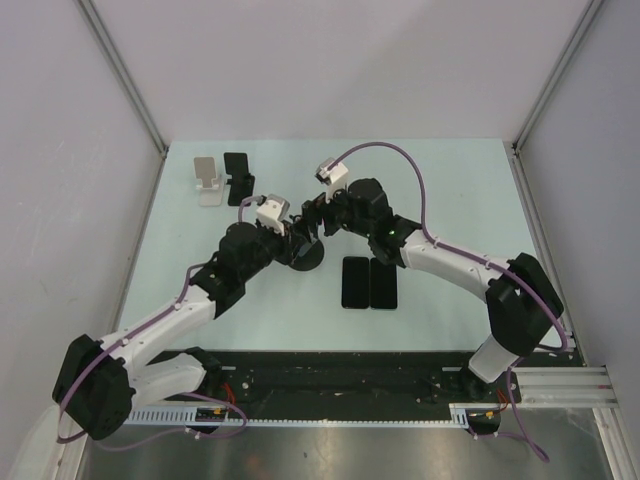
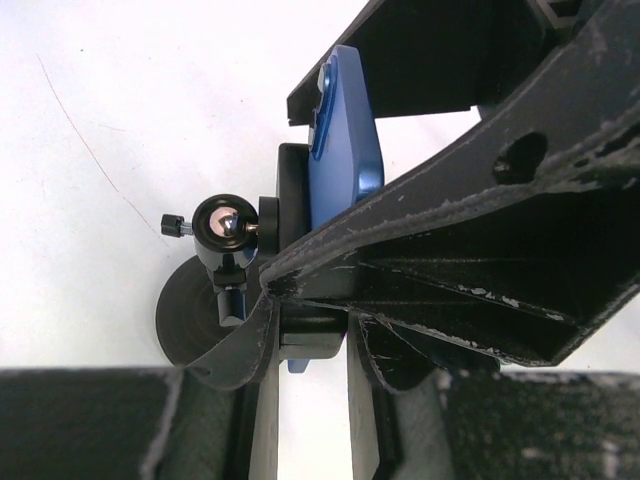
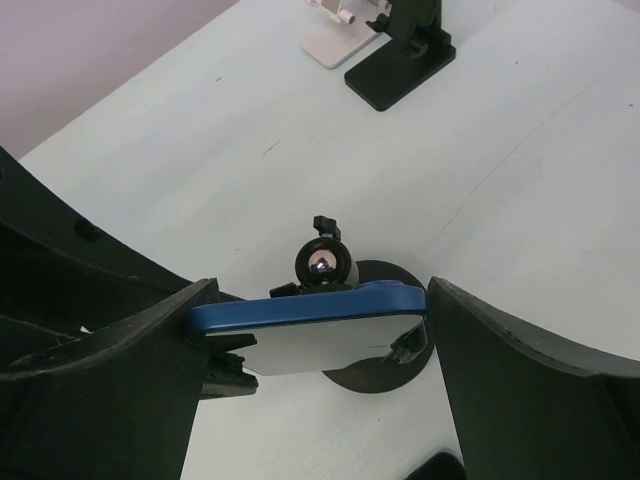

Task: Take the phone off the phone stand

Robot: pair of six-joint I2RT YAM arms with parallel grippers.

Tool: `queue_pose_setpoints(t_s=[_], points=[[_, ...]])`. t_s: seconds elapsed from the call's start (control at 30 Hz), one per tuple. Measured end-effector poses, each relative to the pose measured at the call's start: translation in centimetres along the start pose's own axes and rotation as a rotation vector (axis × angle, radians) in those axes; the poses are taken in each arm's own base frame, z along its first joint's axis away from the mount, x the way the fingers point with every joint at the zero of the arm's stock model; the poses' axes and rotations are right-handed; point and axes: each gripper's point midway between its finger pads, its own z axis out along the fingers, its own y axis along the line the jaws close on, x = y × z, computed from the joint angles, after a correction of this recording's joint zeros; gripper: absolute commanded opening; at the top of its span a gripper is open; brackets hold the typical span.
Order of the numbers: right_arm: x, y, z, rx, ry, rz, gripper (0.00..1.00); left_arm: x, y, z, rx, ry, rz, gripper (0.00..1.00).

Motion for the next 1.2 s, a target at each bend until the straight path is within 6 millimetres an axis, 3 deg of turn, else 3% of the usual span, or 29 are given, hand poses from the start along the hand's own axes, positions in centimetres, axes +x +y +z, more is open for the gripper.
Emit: queue_pose_setpoints(t_s=[0.07,0.1,0.17,0.2,0.23,0.3,0.33,0.53,0.93,1.2], points=[[0.1,0.2,0.2,-0.024,-0.004,0.000,0.74,0.1,0.0,0.0,0.001,-0.009,-0.006,0.01],[0.0,0.5,0.4,-0.040,-0.007,0.000,0.62,0.0,0.0,-0.1,0.001,-0.013,-0.009,0.05],[0.0,0.6,0.6,-0.055,-0.015,-0.013,0.46,0.0,0.0,-0.1,-0.001,-0.018,-0.013,0.23],[0.0,0.6,0.6,-0.060,-0.014,-0.014,0.26,0.0,0.0,-0.2,-0.002,-0.020,-0.015,0.29],[0.1,0.7,0.6,-0.067,-0.012,-0.012,0.18,0.0,0.0,-0.2,-0.003,-0.021,-0.016,0.42],[0.1,0.8,0.6,-0.079,-0.011,-0.016,0.00,0.0,0.2,-0.4,-0.009,-0.026,-0.011,0.52],[0.1,0.8,0.6,-0.081,-0.010,-0.019,0.00,0.1,0.1,-0.6,-0.006,-0.026,-0.015,0.60],[0.3,0.8,0.6,-0.086,-0.007,-0.032,0.00,0.1,-0.1,-1.2,0.007,-0.035,0.013,0.72],[0.3,0.9,0.6,-0.089,-0.007,-0.056,0.00,1.9,0.9,-0.6,-0.041,0.029,0.042,0.69],[0.3,1.0,0.6,-0.091,-0.007,-0.067,0.00,2.4,2.0,-0.1,-0.100,0.052,0.050,0.59]])
